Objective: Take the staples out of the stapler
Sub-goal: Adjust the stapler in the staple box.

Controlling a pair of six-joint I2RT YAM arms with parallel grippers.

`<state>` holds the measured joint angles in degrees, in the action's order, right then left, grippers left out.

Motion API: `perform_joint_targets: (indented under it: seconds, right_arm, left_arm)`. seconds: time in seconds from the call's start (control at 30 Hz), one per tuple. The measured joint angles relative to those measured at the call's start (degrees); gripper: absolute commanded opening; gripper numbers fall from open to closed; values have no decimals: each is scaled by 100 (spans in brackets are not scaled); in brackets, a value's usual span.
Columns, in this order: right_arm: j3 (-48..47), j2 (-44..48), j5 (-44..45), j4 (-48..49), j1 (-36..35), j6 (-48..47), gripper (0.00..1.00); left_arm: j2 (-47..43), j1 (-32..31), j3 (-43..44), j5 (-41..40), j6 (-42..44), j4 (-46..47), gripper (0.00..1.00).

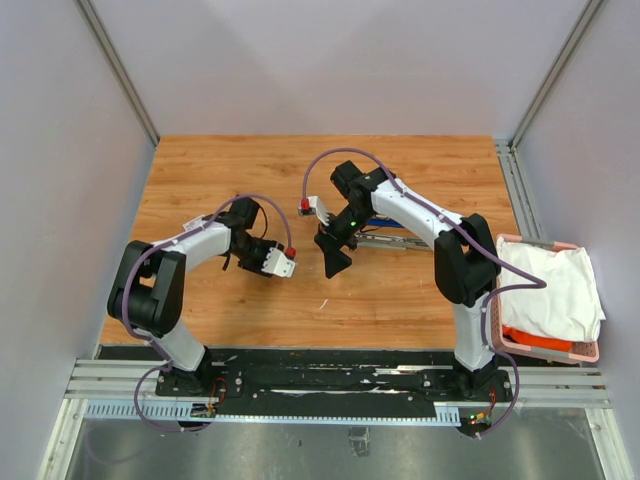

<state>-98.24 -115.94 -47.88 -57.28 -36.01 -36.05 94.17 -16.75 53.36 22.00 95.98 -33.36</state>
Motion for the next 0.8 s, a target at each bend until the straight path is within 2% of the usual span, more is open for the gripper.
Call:
perform_joint_targets:
  seconds: [0.3,0.5,0.8]
  right_arm:
    - [0,0,9,-4,0,0,84]
    - [0,0,39,-4,0,-4,83]
    - [0,0,44,-7,0,-7,84]
  left_arm:
    - [-92,0,-111,13,-17,133,47]
    - [-142,0,-160,142,-48,164,54]
    - [-155,0,-177,254,-48,146,51]
